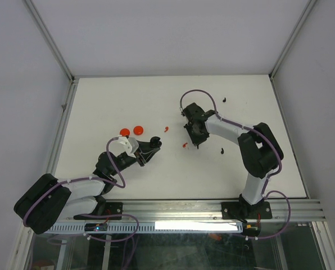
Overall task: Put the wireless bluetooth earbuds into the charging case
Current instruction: Pick up the earbud from the center of the board.
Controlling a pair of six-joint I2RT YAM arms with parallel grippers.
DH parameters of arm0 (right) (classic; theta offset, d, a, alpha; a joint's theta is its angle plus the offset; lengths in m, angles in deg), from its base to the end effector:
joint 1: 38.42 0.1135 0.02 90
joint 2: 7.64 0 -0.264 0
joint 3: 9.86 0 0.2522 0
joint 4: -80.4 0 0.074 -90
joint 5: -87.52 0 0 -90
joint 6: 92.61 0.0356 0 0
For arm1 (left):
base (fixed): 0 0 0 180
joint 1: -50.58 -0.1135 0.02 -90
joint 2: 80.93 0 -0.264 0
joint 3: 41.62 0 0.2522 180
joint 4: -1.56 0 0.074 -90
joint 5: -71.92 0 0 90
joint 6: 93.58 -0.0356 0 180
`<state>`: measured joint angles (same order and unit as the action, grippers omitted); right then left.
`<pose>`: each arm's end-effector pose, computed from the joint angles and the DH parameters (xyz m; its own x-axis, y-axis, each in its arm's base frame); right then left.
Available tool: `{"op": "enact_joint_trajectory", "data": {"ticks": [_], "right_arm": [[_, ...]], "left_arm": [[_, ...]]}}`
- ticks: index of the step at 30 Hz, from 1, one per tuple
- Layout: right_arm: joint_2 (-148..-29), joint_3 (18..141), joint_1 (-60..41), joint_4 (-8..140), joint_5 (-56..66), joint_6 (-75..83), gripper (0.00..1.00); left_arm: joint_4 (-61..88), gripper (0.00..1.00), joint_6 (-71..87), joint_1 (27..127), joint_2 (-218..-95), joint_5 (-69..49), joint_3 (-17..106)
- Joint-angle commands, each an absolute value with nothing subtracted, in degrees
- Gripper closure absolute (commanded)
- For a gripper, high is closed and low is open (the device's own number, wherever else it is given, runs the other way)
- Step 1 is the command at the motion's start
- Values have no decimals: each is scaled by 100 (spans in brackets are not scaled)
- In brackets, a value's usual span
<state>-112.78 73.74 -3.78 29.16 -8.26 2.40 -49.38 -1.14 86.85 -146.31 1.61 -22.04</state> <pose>0.2949 0.1994 0.1712 -0.8301 -0.4679 -0.3033 -0.4703 0.8797 -0.0700 0.1485 -0.1238 0.1823 0.0369 -0.0768 -0.9964 0.8299 0.5578 -0.0122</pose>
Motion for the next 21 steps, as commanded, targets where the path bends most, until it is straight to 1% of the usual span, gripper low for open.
{"op": "enact_joint_trajectory", "data": {"ticks": [1, 6, 11, 16, 21], "right_arm": [[-10326, 7328, -121, 3226, -1185, 198, 90], [-9459, 7163, 187, 3669, -1436, 212, 91], [-8570, 6865, 705, 4324, -1738, 79, 91], [-7893, 6679, 1175, 4907, -2040, 14, 91], [-7315, 6396, 1632, 5767, -2023, -138, 91]], "left_arm": [[-5598, 100, -21, 8642, -14674, 307, -2197], [-5766, 100, -225, 8636, -14661, 391, -2165], [-5878, 100, -457, 8644, -14580, 489, -2110], [-6053, 100, -577, 8639, -14649, 546, -1995], [-6189, 100, -540, 8644, -14735, 630, -1838]]}}
